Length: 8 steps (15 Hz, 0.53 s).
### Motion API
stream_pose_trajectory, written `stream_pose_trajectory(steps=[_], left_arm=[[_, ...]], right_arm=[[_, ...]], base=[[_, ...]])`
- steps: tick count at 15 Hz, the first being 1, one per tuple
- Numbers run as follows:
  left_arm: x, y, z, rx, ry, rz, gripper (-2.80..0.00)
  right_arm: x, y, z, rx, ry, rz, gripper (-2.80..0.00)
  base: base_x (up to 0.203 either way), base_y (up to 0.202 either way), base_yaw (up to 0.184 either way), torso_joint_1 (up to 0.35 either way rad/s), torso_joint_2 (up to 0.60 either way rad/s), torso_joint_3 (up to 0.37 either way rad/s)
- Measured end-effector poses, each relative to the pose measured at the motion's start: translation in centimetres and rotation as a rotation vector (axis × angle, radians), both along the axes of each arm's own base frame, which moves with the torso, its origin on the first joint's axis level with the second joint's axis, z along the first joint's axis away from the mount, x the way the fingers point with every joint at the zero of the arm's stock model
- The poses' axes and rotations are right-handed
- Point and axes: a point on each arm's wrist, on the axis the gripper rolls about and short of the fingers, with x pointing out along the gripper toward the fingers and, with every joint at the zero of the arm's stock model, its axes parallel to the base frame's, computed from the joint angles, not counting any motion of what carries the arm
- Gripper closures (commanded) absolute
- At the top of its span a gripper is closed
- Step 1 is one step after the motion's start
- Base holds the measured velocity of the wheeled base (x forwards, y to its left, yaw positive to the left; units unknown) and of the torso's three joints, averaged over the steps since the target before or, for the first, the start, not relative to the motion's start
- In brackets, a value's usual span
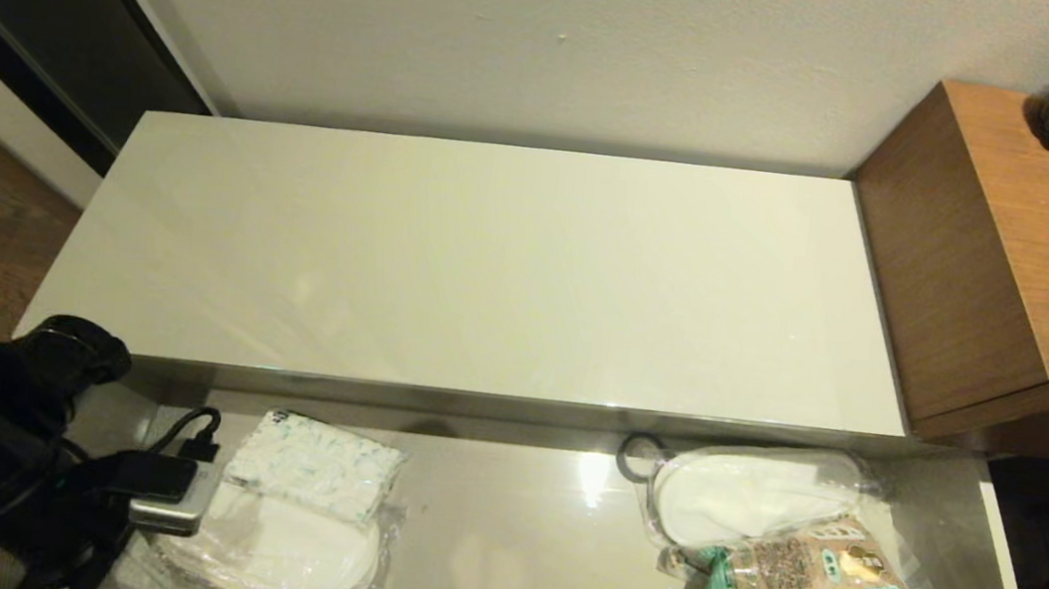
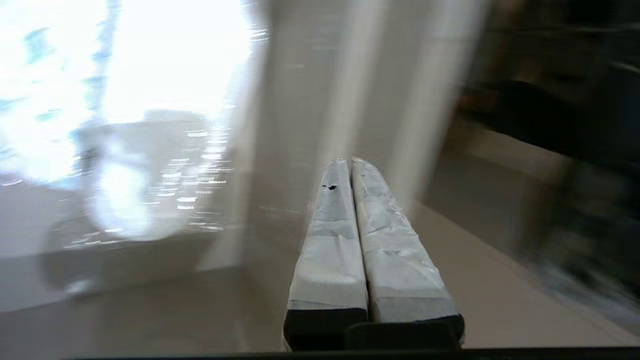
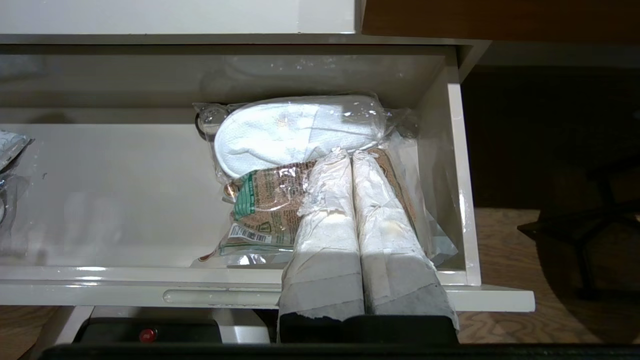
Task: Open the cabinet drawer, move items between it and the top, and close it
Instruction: Take out the disposable slippers from the drawer
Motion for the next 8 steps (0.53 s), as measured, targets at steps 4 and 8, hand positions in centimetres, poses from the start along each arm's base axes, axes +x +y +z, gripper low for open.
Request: stream_pose_trajectory(steps=[4, 8], left_arm=[[2.9, 0.9, -4.0, 0.029, -0.115, 0.053, 0.00], [5.2, 1.2, -6.4, 0.036, -0.210, 0.082, 0.00]], right_arm=[[0.0, 0.0, 0.0, 0.000, 0.000, -0.001, 0.00], [0.0, 0.0, 0.0, 0.000, 0.000, 0.000, 0.00]], base=[[0.000, 0.000, 0.000, 0.000, 0.00, 0.000], [0.000, 0.000, 0.000, 0.000, 0.00, 0.000]])
